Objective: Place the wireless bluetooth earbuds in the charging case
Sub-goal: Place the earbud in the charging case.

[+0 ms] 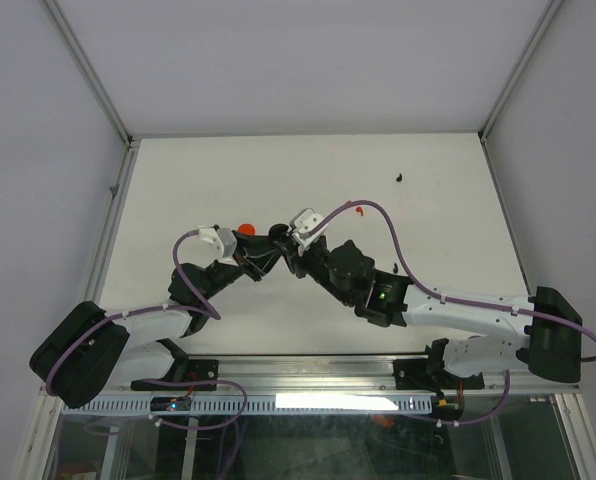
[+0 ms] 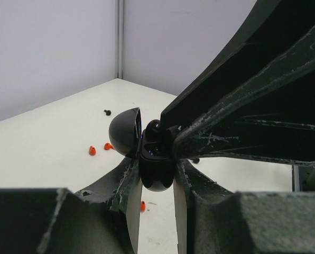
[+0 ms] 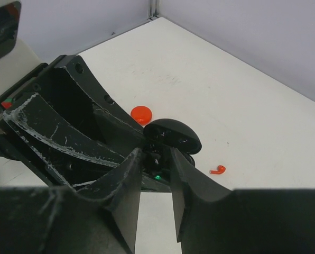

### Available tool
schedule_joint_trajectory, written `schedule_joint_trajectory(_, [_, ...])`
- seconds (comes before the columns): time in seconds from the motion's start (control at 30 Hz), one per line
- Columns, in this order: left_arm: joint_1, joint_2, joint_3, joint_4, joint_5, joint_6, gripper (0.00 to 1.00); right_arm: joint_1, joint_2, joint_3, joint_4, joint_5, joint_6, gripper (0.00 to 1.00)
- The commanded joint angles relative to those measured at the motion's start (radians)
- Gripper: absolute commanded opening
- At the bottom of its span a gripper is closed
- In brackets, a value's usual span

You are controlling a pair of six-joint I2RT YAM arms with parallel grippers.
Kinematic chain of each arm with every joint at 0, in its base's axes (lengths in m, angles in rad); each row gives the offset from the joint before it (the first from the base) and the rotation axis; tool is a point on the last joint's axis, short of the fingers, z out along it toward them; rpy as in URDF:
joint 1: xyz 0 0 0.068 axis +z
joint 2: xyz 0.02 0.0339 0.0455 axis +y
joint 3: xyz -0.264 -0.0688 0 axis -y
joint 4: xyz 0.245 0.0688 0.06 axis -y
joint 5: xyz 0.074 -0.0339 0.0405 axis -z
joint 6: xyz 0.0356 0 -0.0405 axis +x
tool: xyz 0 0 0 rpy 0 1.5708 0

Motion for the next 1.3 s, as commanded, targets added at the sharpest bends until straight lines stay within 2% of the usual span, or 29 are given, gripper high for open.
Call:
schedule_joint_trajectory(0.0, [0.005,0.010,0.021,0.128,-0.021,-0.025,0.00,0.006,0.004,0.049,-0.012,0.015,0.044,0.32])
schedule_joint_trajectory(0.37, [0.005,0.047,-0.017,0.128,-0.014,-0.010,0.00,0.006,-0.101,0.128,-0.177,-0.014,0.036,0.47])
schedule_joint_trajectory(0.6, [0.004,0.047,-0.022,0.130,0.005,-0.014,0.00,-0.013,-0.098,0.154,-0.291,0.027,0.006,0.54])
schedule_joint_trajectory(0.9, [0.004,0.029,-0.025,0.134,0.060,-0.005,0.00,-0.074,-0.076,0.121,-0.322,0.090,0.020,0.56])
schedule_joint_trajectory(1.27, [0.004,0.027,-0.020,0.147,0.077,-0.010,0.00,-0.095,-0.082,0.101,-0.323,-0.020,0.015,0.57])
